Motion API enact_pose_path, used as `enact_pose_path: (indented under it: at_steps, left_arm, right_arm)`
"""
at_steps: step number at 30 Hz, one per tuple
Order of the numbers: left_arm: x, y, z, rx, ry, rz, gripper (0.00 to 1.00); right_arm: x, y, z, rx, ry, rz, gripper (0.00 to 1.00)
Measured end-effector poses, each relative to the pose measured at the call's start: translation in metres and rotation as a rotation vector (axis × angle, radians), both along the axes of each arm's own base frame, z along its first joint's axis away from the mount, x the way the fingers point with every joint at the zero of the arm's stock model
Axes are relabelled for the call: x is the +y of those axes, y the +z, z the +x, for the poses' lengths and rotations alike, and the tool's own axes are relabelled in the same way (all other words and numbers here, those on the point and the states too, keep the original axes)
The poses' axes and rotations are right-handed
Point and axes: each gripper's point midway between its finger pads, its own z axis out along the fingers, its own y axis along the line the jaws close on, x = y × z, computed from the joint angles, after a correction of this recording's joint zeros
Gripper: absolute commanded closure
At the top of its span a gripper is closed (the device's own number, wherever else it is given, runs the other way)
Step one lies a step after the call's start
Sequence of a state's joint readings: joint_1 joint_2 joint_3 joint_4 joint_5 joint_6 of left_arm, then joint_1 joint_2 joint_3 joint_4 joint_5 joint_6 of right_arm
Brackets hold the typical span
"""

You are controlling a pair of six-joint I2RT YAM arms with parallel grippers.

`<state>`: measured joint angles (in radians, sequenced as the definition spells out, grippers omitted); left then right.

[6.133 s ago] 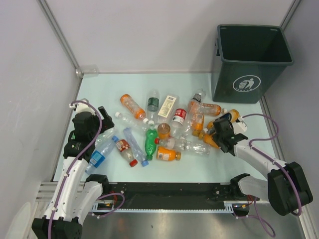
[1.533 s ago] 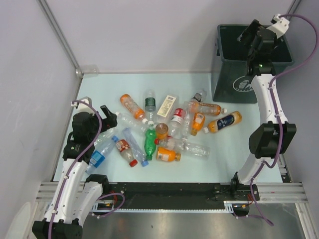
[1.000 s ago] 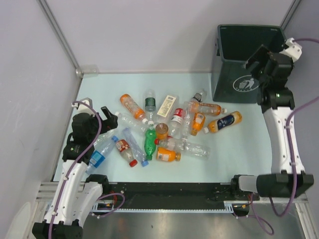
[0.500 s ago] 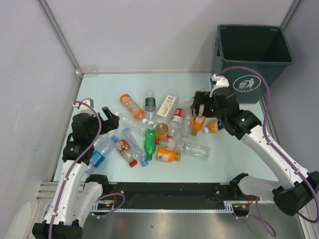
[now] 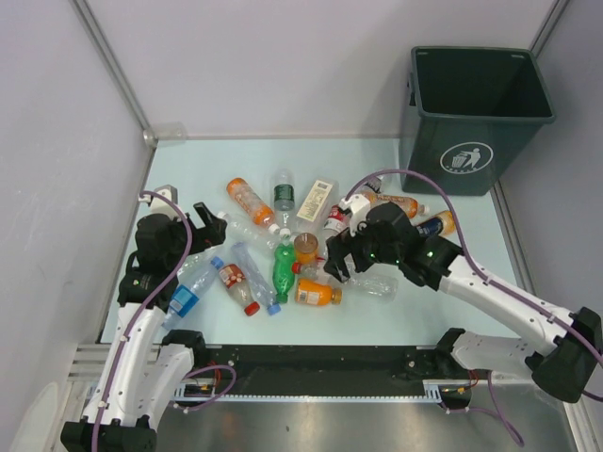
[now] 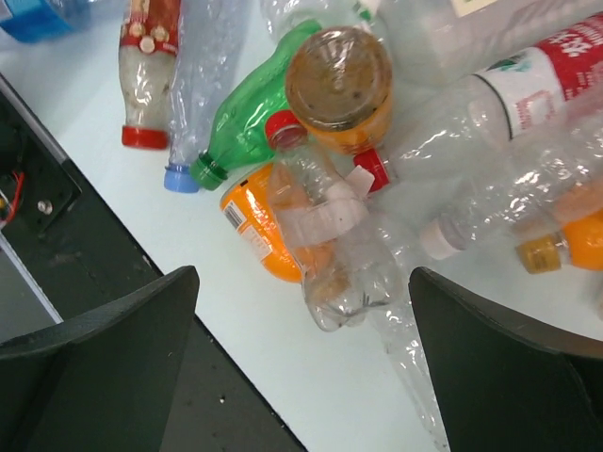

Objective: Put the plastic bottles in the bin
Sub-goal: Place the plastic bottle in the trash bin, then pick up the plastic bottle at the center of the board.

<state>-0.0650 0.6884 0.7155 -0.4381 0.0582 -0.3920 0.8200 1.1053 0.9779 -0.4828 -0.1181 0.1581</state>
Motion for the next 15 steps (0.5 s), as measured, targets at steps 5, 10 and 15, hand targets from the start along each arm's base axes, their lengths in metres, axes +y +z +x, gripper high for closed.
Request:
enact_pose_path:
  at_steps: [5,10,15]
  left_arm:
    - [0.0,0.0,0.0,0.0,-0.002,-0.001,0.0]
    - [-0.001,0.0,0.0,0.0,-0.007,-0.003,0.0]
    - [-0.004,0.0,-0.001,0.001,-0.022,-0.01,0.0]
  right_arm:
    - [0.015,-0.027,-0.002,0.028,0.073,-0.062,0.0]
    - [0.029,-0.054,-0.011,0.048,0.147,-0.133,0.0]
    - [0.034,-0.07,-0.013,0.049,0.184,-0.181,0.02]
